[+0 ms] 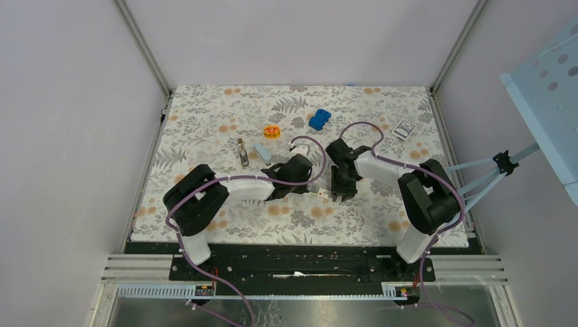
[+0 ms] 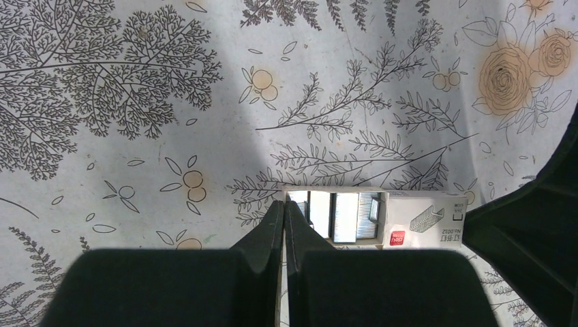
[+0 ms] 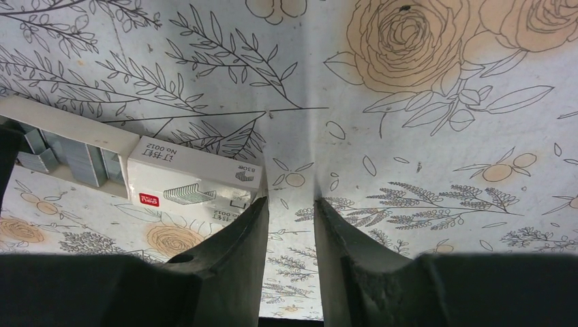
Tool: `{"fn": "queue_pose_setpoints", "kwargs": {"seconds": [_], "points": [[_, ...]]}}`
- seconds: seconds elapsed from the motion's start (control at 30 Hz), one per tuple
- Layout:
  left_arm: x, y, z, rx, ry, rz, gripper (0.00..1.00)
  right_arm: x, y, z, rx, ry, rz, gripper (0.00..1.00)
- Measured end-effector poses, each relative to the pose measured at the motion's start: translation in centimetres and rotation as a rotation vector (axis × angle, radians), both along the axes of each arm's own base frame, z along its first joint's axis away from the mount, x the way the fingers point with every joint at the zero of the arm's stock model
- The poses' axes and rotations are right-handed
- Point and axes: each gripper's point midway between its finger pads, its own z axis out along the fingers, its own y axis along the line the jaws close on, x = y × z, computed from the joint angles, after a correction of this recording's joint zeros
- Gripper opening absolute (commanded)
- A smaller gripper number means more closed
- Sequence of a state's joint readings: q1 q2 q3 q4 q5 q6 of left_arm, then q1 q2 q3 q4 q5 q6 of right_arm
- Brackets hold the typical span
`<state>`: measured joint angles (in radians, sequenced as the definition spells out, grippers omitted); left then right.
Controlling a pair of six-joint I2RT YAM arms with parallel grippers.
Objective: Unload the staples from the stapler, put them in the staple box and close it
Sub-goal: Close the staple box at the center of the board.
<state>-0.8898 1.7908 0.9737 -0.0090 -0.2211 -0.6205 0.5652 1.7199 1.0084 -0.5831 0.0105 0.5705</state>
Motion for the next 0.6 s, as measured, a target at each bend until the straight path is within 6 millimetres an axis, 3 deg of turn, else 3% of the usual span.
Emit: {"fn": "queue_pose_setpoints", "kwargs": {"seconds": [0.6], "points": [[0.35,0.03,0.0,0.036,-0.023,0.003,0.02,0.03,0.09,-0.07,-0.019,-0.001,0.001,0.38]]}}
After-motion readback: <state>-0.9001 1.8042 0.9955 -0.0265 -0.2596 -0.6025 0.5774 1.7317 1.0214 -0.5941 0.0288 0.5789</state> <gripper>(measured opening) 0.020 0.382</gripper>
